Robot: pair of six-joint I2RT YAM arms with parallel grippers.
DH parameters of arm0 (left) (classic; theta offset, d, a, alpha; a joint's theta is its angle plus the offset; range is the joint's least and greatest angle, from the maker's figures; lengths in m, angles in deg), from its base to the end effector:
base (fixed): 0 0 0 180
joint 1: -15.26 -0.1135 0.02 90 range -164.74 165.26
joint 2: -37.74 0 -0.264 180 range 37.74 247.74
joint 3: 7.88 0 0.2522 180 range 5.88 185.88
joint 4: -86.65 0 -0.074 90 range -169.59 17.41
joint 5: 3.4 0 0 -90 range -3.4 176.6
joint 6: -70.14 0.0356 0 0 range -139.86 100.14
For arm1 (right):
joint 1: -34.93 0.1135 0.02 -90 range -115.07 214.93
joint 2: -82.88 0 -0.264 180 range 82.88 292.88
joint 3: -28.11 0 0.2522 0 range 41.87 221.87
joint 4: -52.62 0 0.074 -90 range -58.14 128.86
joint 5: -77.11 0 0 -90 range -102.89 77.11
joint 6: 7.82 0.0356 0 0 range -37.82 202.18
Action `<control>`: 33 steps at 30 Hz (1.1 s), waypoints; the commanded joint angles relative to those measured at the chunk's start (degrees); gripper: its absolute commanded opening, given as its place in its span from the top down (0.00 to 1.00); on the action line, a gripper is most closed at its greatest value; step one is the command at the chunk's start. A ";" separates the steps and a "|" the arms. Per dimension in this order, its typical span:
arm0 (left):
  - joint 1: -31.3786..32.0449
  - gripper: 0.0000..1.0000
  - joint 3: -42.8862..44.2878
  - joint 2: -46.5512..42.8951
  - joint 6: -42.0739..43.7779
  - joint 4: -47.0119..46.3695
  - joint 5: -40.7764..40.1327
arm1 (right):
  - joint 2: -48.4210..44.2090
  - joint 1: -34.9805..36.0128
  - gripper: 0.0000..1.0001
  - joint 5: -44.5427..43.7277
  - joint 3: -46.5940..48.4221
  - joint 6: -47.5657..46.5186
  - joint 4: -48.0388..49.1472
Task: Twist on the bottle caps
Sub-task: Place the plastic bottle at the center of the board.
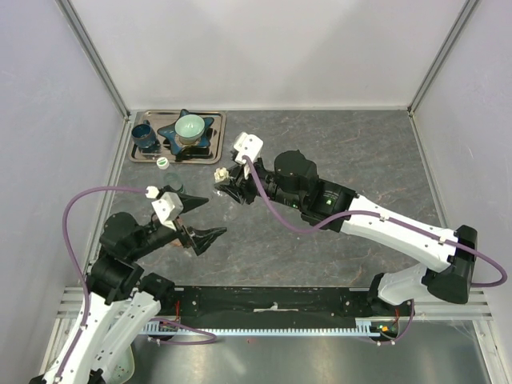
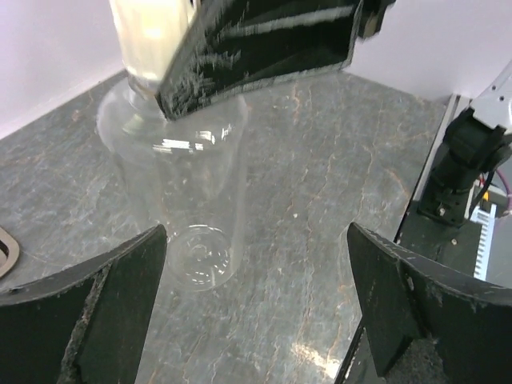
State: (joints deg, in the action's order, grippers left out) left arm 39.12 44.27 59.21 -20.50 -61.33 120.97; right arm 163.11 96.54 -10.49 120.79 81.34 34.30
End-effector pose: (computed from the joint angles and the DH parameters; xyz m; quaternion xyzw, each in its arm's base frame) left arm 0.0784 -0.0566 0.3364 0.3398 0.6279 -0.3482 0.6075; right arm 0.1558 0.2914 0.4168 -0.3968 0.6274 0.3522 0.5700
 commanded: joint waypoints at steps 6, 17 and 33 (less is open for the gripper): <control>0.23 0.01 12.58 -3.89 -0.14 -5.15 -25.72 | 4.14 -2.98 1.00 -5.30 -5.69 -1.72 9.28; 0.23 0.01 16.89 -1.44 1.17 3.44 -27.08 | 18.99 -3.42 1.00 -8.89 -8.87 0.67 32.05; 0.23 0.01 14.43 -1.44 -3.40 4.33 -26.28 | 26.12 -3.25 1.00 -5.74 -10.36 2.34 35.32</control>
State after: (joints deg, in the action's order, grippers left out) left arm 39.40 58.94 57.31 -21.27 -56.65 95.10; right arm 188.03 92.93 -18.27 110.64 82.76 67.74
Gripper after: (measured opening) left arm 0.993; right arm 0.407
